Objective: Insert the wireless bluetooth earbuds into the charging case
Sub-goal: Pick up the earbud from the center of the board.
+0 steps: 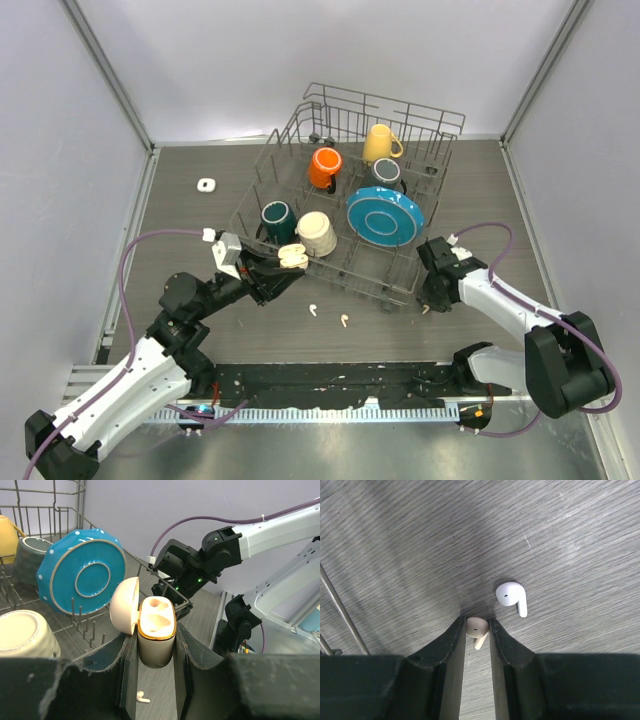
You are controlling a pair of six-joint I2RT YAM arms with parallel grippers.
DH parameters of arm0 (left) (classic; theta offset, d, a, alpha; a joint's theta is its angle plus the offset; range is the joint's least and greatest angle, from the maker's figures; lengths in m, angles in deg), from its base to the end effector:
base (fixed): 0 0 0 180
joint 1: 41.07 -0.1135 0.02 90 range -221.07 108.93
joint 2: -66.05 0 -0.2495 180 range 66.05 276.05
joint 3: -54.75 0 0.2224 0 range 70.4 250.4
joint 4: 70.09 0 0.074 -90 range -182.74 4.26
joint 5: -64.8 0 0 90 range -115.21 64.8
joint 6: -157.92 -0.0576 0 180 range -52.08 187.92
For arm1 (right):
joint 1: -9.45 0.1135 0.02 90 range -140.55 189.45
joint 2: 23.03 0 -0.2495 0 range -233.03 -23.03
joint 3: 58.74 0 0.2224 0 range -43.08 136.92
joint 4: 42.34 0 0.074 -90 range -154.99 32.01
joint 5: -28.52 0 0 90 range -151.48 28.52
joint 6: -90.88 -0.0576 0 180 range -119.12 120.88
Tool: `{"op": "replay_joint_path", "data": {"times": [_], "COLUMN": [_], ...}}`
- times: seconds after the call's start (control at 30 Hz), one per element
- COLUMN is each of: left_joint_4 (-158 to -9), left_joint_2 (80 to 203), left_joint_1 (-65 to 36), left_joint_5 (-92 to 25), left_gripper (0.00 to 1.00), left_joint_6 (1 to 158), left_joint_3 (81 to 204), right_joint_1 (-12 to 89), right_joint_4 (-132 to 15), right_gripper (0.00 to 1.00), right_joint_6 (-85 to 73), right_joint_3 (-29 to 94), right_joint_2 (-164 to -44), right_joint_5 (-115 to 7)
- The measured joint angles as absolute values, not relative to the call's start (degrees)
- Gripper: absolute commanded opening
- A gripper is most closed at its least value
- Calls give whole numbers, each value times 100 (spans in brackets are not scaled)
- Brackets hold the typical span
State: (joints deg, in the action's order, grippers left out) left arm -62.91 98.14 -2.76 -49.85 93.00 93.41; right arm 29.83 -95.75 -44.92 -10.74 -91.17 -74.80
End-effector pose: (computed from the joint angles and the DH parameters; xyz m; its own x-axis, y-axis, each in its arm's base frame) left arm 0.1046 -0.1133 0.3015 -0.2047 -0.3293 -0.9218 0.8773 0.3560 -0.3219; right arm 0.1665 0.0477 0.1438 -0.8259 0.4374 -0.3558 0.4509 0.8912 0.0490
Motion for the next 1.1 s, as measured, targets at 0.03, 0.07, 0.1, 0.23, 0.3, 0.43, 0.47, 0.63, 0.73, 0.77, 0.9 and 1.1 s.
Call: {"op": "replay_joint_path", "data": {"times": [0.03, 0.07, 0.1, 0.23, 0.3, 0.43, 0.47, 0.63, 0.73, 0.77, 0.9, 1.1], "left_joint_4": [-6291, -6291, -6291, -6291, -6291, -6291, -6291, -6282, -6261, -6241, -6197, -6186], "left_joint_2": [9814, 9814, 9814, 9814, 9814, 9814, 9814, 9821, 9856, 9876, 9972, 10081], "left_joint_1": [-276, -276, -276, -276, -276, -276, -276, -276, -276, -276, -276, -276], "left_joint_5": [-4985, -4985, -4983, -4983, -4985, -4985, -4985, -4978, -4970, -4970, -4972, -4976], "left_gripper": [0, 0, 0, 0, 0, 0, 0, 0, 0, 0, 0, 0], "left_joint_6": [9300, 9302, 9302, 9302, 9304, 9304, 9307, 9326, 9328, 9331, 9333, 9352], "left_joint_3": [9341, 9341, 9341, 9341, 9341, 9341, 9341, 9341, 9341, 9341, 9341, 9341], "right_joint_1": [2983, 2983, 2983, 2985, 2983, 2983, 2985, 2985, 2985, 2985, 2985, 2985], "right_joint_4": [-9575, -9575, -9577, -9597, -9618, -9756, -9795, -10298, -10646, -10755, -11258, -11682], "right_gripper": [25, 24, 22, 14, 11, 5, 4, 1, 1, 1, 1, 1], "right_joint_6": [-4492, -4490, -4492, -4492, -4494, -4540, -4571, -4785, -4945, -4999, -5071, -4746], "right_joint_3": [-1074, -1074, -1074, -1085, -1085, -1083, -1081, -926, -685, -565, 165, 1546], "right_joint_2": [-9115, -9115, -9113, -9045, -8947, -8542, -8402, -7782, -7349, -7185, -6807, -6735], "right_joint_5": [-7475, -7471, -7469, -7464, -7467, -7493, -7495, -7574, -7622, -7666, -7958, -8291]}}
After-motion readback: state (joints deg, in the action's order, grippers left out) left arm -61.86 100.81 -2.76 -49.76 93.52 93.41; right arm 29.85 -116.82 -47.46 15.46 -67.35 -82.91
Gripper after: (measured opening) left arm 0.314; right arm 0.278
